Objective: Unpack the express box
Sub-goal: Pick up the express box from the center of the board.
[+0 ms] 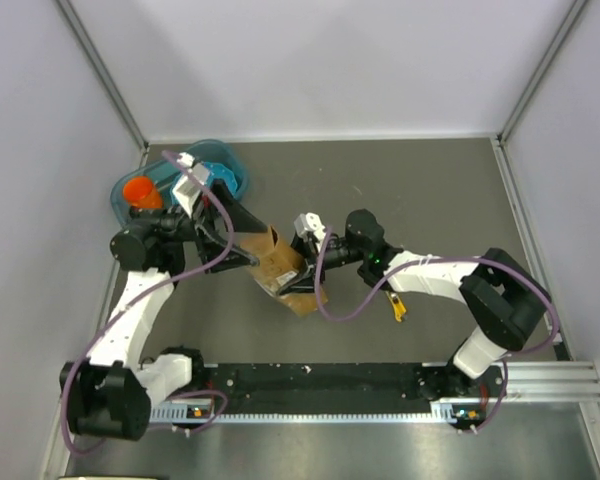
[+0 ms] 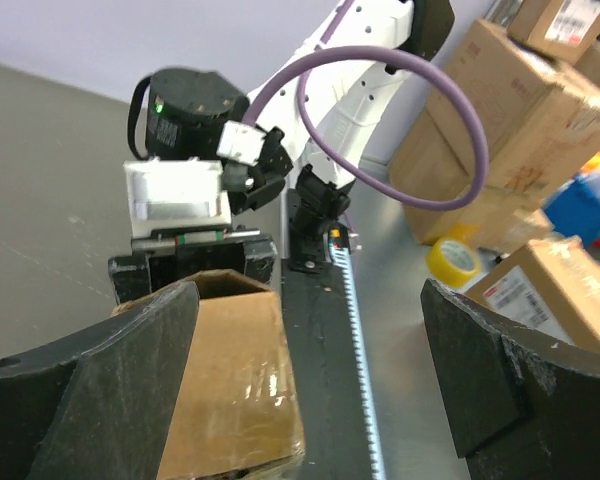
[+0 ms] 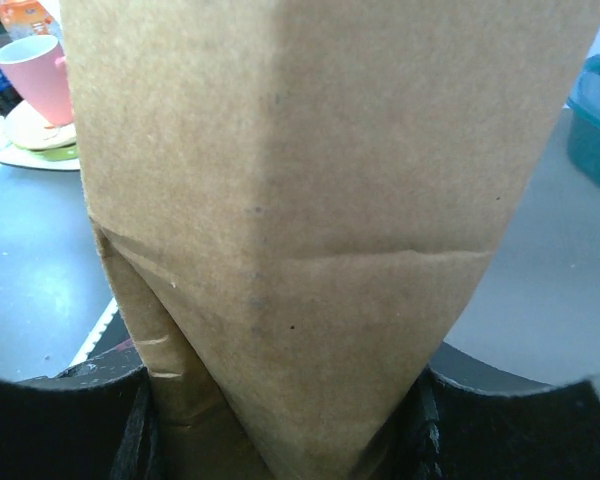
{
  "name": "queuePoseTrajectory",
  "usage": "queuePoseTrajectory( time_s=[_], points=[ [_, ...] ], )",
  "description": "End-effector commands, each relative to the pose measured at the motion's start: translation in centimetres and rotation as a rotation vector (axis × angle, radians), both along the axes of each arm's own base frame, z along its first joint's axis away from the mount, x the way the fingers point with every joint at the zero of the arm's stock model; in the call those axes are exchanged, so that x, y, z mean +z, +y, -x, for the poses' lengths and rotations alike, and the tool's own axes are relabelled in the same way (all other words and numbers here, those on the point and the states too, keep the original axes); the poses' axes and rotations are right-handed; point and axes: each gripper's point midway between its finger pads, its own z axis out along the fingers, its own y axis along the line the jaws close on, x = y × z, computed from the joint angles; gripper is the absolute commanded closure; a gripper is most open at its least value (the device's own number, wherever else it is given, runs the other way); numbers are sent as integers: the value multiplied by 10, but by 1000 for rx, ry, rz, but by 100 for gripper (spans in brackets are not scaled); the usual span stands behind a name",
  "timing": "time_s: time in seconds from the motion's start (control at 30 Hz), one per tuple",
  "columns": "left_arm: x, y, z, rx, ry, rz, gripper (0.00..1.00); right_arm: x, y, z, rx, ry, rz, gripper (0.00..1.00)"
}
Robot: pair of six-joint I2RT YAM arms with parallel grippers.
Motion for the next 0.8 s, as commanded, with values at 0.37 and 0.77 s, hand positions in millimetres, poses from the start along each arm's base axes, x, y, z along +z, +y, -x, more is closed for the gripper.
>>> queuePoseTrajectory(
  time_s=[0.37,0.77],
  points=[
    [48,0,-55,-65,-255,-180,1,50,-24,16,53,-62,-110,79],
    [119,-83,-81,-276,-357,-146,1,70,-35,25,42,-56,-145,78]
  ],
)
